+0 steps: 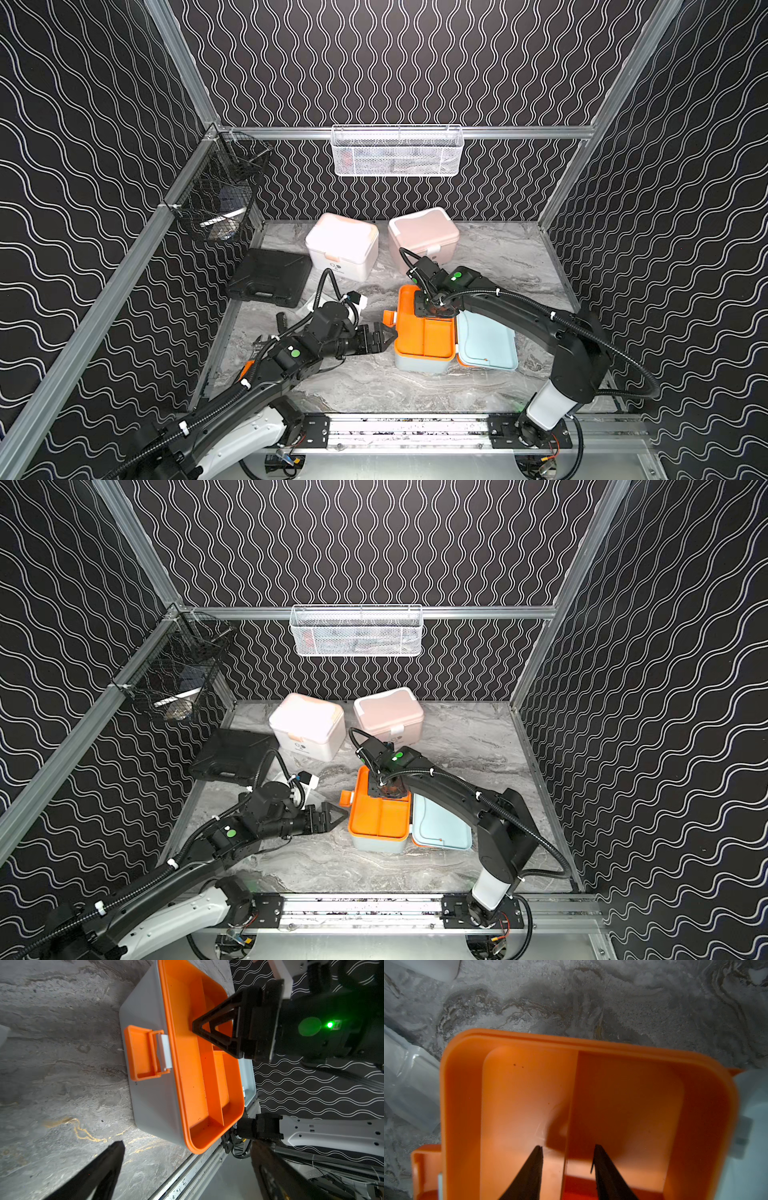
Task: Open first aid kits and take out gauze
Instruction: Pick up the compartment layer from the first aid kit.
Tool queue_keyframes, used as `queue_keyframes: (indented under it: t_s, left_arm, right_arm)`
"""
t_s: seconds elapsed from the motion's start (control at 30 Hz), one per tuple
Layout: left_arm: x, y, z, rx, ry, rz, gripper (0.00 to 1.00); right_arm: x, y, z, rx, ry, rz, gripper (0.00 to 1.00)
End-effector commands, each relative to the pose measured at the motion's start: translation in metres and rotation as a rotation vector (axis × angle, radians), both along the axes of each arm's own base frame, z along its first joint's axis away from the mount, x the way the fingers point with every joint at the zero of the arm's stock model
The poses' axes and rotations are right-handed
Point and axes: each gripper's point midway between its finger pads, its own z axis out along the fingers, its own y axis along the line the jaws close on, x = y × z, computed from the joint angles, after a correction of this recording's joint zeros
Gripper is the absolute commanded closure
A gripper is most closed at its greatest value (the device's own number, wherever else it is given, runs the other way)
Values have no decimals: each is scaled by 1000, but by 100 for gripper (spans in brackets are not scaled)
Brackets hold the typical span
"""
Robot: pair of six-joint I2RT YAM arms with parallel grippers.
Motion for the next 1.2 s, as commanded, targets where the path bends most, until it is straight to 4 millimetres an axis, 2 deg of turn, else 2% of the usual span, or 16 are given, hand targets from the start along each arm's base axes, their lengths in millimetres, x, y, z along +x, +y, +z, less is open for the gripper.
queue_keyframes:
  t_s: [0.0,0.1,0.23,0.4,0.57,0.7,0.93,1.17]
  left_arm:
    - [4,-9,4,-11,-54,-8,1]
    - [3,-16,-1,-8,-55,-24,1]
    - [0,-28,-3,-4,-56,-51,1]
    - [-5,-36,-5,-3,-64,-64,1]
    - [-6,-37,-4,0,-70,-52,1]
    - [-8,-30,-4,16,-70,-29,1]
    - [-12,-14,-5,37,-79,13,1]
    - [-13,-15,-4,35,-79,3,1]
  right_arm:
    - [-4,1,-7,-34,26,-19,61]
    - [-3,0,-11,-103,29,-23,68]
    - [-3,-4,-17,-166,28,-31,71]
    - [-2,-5,-17,-178,21,-24,85]
    - [-2,-5,-13,-178,15,-9,94]
    - [-2,-4,-13,-167,8,-10,100]
    - [3,-3,1,-151,-32,-16,100]
    - [8,7,21,-87,-87,7,100]
